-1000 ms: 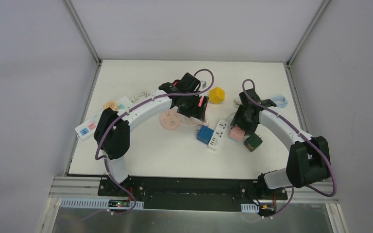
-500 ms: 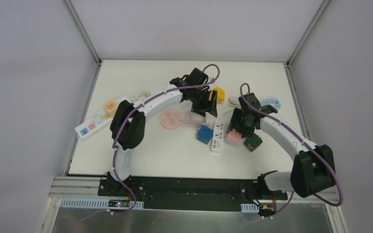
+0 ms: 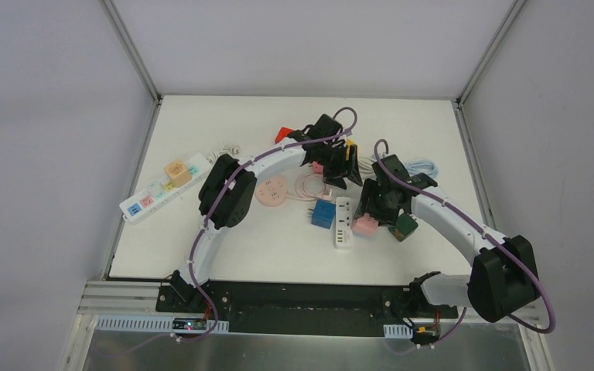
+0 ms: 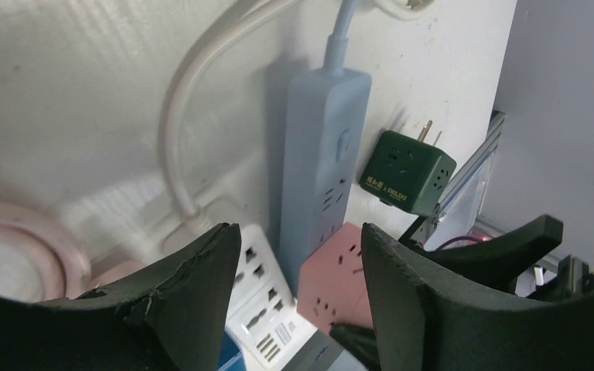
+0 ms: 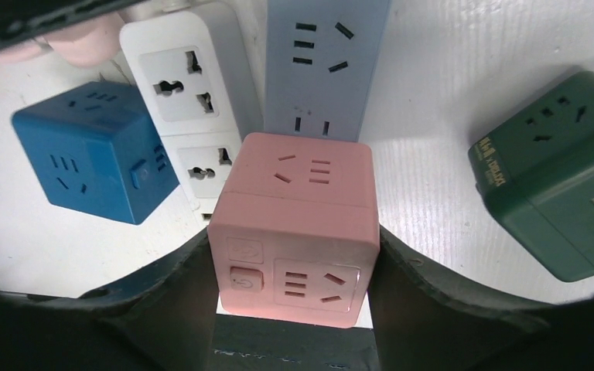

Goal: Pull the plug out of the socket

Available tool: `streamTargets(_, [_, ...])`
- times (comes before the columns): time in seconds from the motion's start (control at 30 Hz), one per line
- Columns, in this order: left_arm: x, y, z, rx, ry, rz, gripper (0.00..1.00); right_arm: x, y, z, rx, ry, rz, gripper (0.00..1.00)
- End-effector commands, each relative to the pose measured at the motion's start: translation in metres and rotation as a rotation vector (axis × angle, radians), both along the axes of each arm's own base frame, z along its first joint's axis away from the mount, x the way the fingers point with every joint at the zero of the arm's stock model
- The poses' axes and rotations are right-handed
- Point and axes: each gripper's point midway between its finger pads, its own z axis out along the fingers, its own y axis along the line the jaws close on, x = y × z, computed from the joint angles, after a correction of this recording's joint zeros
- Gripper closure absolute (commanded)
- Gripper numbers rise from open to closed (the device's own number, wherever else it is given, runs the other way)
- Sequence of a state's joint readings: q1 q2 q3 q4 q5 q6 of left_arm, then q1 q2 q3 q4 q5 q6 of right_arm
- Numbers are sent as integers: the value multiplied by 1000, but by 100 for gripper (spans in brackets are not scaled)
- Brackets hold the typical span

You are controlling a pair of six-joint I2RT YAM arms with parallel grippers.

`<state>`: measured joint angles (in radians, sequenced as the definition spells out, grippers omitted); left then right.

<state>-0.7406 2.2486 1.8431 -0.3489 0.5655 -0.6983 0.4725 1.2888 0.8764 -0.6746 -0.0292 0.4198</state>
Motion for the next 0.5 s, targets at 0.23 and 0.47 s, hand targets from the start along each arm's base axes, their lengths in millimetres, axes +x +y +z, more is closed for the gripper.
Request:
streamTargets(0.23, [-5,-26,-32,109,-172,-72,45,12,23,15,-54,-64,38,100])
streamTargets(0.47, [-18,-23,-61,179,-139,-106,60,20,33,28,6,-118,39,100])
